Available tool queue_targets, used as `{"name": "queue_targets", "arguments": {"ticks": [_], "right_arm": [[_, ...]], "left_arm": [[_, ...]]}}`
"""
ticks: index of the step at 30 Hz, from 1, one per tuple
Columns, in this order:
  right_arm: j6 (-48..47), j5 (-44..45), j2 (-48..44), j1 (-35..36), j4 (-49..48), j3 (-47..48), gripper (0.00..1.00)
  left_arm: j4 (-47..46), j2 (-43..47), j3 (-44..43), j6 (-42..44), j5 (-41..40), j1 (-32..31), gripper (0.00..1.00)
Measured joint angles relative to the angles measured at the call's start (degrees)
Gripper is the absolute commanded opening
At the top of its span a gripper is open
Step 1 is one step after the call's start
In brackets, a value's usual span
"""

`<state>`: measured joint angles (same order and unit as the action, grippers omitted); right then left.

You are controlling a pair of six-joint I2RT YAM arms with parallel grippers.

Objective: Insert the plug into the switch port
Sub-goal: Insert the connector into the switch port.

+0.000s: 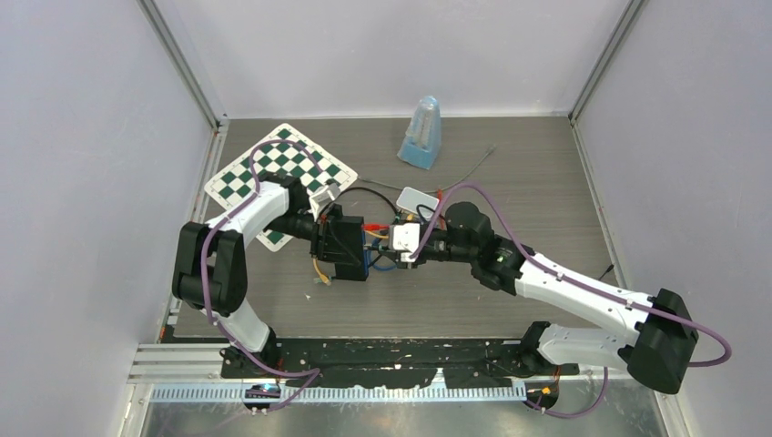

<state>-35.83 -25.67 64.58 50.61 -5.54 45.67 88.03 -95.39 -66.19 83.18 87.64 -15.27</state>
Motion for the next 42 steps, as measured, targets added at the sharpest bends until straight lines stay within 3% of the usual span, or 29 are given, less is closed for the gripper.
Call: {"name": "queue_targets", "arguments": {"ticks": [4, 7, 9, 10, 12, 21, 28, 33, 42], "right_arm": [[-4.6, 2.8, -0.2, 2.2, 1.3, 0.0, 0.46], [-7.1, 5.0, -0.2, 3.8, 1.7, 0.0, 0.39], [-8.2, 6.4, -0.2, 4.7, 1.7, 0.0, 0.25], [-8.7, 6.8, -0.2, 5.1, 1.8, 0.0, 0.12], [-9.5, 7.7, 0.1, 5.7, 2.3, 0.0, 0.06], [-12.3, 10.0, 2.9, 7.8, 3.7, 2.1, 0.05], [-13.5, 17.4, 5.1, 12.3, 7.9, 5.4, 0.05], [-13.2, 22.8, 6.4, 15.1, 7.7, 5.4, 0.05], [-10.3, 24.5, 11.0, 15.8, 4.7, 5.4, 0.05]], "left_arm": [[0.2, 0.0, 0.0, 0.0, -0.1, 0.0, 0.00], [0.4, 0.0, 0.0, -0.1, -0.1, -0.1, 0.00], [0.4, 0.0, 0.0, -0.2, -0.2, -0.2, 0.00], [0.5, 0.0, 0.0, -0.2, -0.1, -0.3, 0.00], [0.5, 0.0, 0.0, -0.3, -0.2, -0.2, 0.00], [0.4, -0.4, 0.0, -0.5, -2.0, 0.9, 0.00], [0.7, -0.7, 0.0, -0.6, -3.8, 1.4, 0.00], [0.8, -0.7, 0.0, -0.8, -5.7, 1.5, 0.00], [-0.5, -1.6, 0.1, -0.6, -10.6, 2.8, 0.00]]}}
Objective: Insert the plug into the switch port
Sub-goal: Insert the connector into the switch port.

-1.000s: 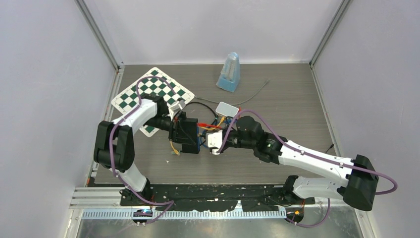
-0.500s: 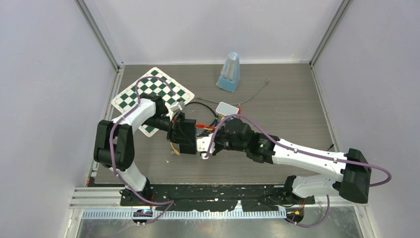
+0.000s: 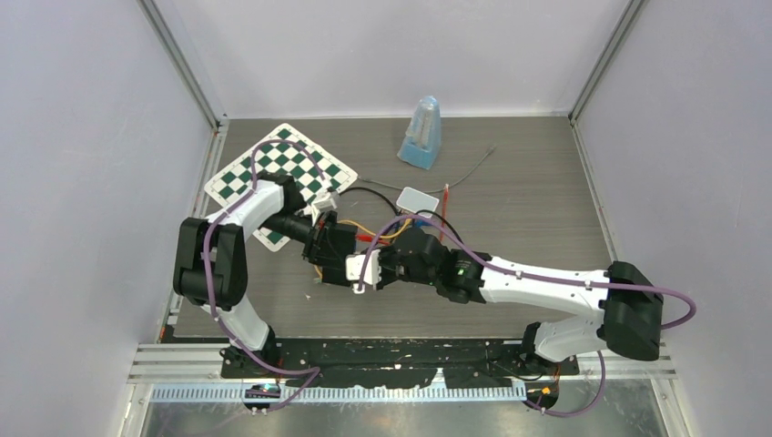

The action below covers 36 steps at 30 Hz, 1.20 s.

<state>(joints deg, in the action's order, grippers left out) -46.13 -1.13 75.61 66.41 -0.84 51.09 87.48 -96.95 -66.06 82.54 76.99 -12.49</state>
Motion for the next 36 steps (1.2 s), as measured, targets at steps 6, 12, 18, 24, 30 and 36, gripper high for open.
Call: {"name": "queue_targets", "arguments": {"ticks": [6, 12, 18, 24, 30, 36], "right_arm": [[5.8, 0.3, 2.3, 0.2, -1.7, -0.2, 0.05], [9.7, 7.2, 3.9, 3.2, -9.3, -3.8, 0.05], [11.6, 14.9, 7.8, 6.1, -21.1, -7.7, 0.05], [13.0, 18.1, 9.7, 6.6, -23.6, -7.5, 0.05], [12.9, 16.1, 8.7, 5.7, -27.7, -9.4, 0.05], [11.7, 8.3, 2.0, 3.3, -32.8, -15.1, 0.05]], "left_arm": [[-0.9, -1.4, 1.0, 0.3, -1.9, 0.5, 0.00], [-1.4, -1.6, 1.4, 0.4, -4.2, 0.8, 0.00], [-3.3, -1.6, 1.4, 0.4, -7.6, 1.6, 0.00], [-4.7, -1.6, 1.4, 0.5, -7.6, 2.3, 0.00], [-4.5, 0.2, 1.4, 0.4, -7.1, 3.3, 0.03], [-1.3, 2.0, 2.2, 0.2, -2.1, 2.6, 0.09]]}}
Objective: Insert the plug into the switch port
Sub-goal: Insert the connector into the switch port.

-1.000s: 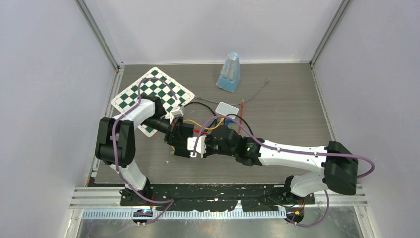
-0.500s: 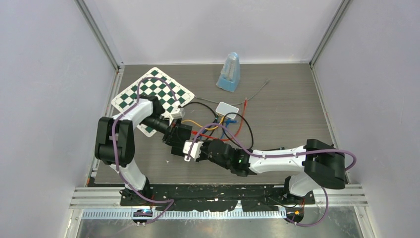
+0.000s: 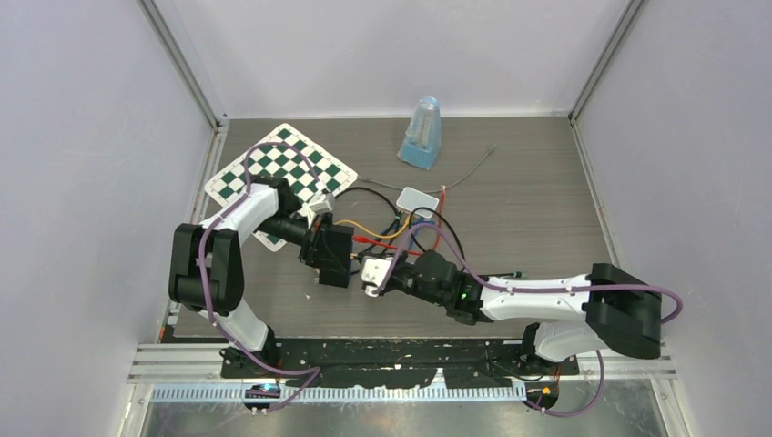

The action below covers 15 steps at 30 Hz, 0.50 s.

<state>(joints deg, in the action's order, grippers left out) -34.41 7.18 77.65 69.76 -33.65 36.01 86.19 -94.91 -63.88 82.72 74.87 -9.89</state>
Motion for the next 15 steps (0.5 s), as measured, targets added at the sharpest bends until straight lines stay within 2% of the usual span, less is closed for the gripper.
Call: {"name": "queue_targets", "arguments": {"ticks": [6, 7, 8, 9, 15], "right_arm": [[0.2, -9.1, -5.2, -4.0, -3.4, -4.5, 0.05], [0.2, -10.4, -5.8, -4.6, -3.8, -4.9, 0.05], [0.3, -11.3, -6.1, -5.0, -4.1, -5.2, 0.05], [0.3, -12.4, -6.5, -5.6, -4.5, -5.6, 0.05], [1.8, -17.0, -7.7, -7.5, -4.8, -8.9, 0.05]], "left_arm": [[1.3, 0.0, 0.0, -1.9, 4.2, -1.9, 0.12], [1.4, 0.1, 0.0, -2.4, 5.0, -2.1, 0.15], [1.5, 0.1, 0.0, -2.6, 5.1, -2.2, 0.82], [1.6, 0.1, 0.0, -3.0, 5.6, -2.4, 0.97], [2.6, 0.1, -0.4, -4.9, 10.7, -3.2, 1.00]]}}
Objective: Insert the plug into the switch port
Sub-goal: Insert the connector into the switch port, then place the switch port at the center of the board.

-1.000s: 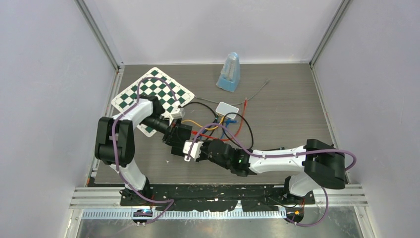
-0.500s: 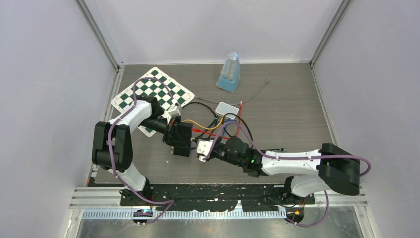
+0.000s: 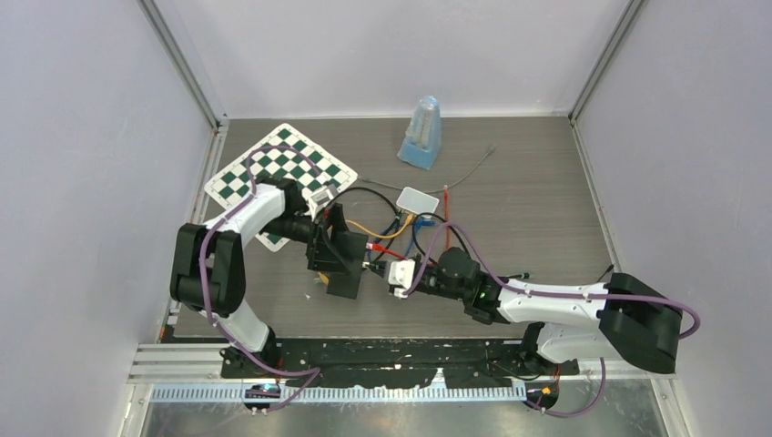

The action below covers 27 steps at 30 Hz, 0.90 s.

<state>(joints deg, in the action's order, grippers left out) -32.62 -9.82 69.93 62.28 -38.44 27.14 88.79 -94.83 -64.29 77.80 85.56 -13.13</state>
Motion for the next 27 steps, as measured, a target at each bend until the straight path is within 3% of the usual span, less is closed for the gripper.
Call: {"name": "queue_targets", "arguments": {"ticks": [10, 19, 23, 27], "right_arm": [[2.2, -0.8, -3.7, -0.2, 1.4, -3.3, 0.05], [7.9, 1.1, -7.0, -1.1, 1.3, -6.6, 0.05], [10.4, 1.9, -6.5, -2.4, 1.7, -8.0, 0.05], [13.0, 2.6, -4.2, -3.5, 2.4, -8.1, 0.05]], "left_arm": [[0.0, 2.6, -0.1, -0.7, 2.0, 0.9, 1.00], [0.1, 9.4, 0.0, 1.0, 2.1, 7.2, 0.99], [0.2, 13.8, 0.3, 2.0, 2.1, 11.5, 1.00], [0.3, 19.3, 0.3, 2.6, 2.3, 20.1, 0.99]]}}
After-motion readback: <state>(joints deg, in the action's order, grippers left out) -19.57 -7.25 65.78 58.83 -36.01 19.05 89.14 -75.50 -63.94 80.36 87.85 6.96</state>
